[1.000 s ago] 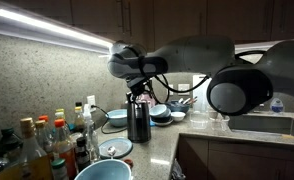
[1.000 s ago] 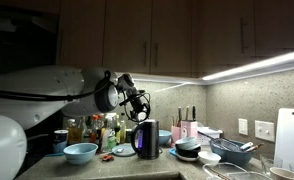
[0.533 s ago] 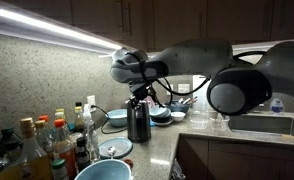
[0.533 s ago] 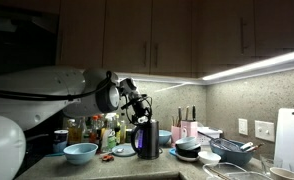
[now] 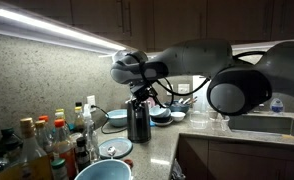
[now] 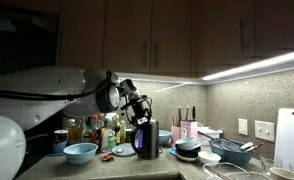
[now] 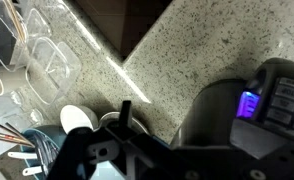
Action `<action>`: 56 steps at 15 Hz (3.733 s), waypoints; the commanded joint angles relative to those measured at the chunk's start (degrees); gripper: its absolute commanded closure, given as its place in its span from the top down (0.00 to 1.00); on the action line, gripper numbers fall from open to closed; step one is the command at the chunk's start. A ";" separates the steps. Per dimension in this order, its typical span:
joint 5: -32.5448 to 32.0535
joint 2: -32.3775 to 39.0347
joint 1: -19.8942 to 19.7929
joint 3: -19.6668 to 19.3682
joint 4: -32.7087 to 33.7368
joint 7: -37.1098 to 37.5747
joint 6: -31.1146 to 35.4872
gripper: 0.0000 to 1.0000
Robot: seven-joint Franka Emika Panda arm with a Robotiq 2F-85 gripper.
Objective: Turn off the black electric kettle then open the lid
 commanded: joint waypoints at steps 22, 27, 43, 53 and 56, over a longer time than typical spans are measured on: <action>11.76 -7.88 1.02 5.54 1.53 6.13 -1.99 1.00; 14.68 -7.28 -0.64 6.65 1.86 14.84 -0.90 1.00; 11.60 -1.25 1.06 5.09 1.84 24.77 16.21 1.00; 11.04 0.07 0.19 2.90 0.43 25.82 14.92 1.00; 11.26 0.45 0.24 2.79 0.26 25.77 14.64 1.00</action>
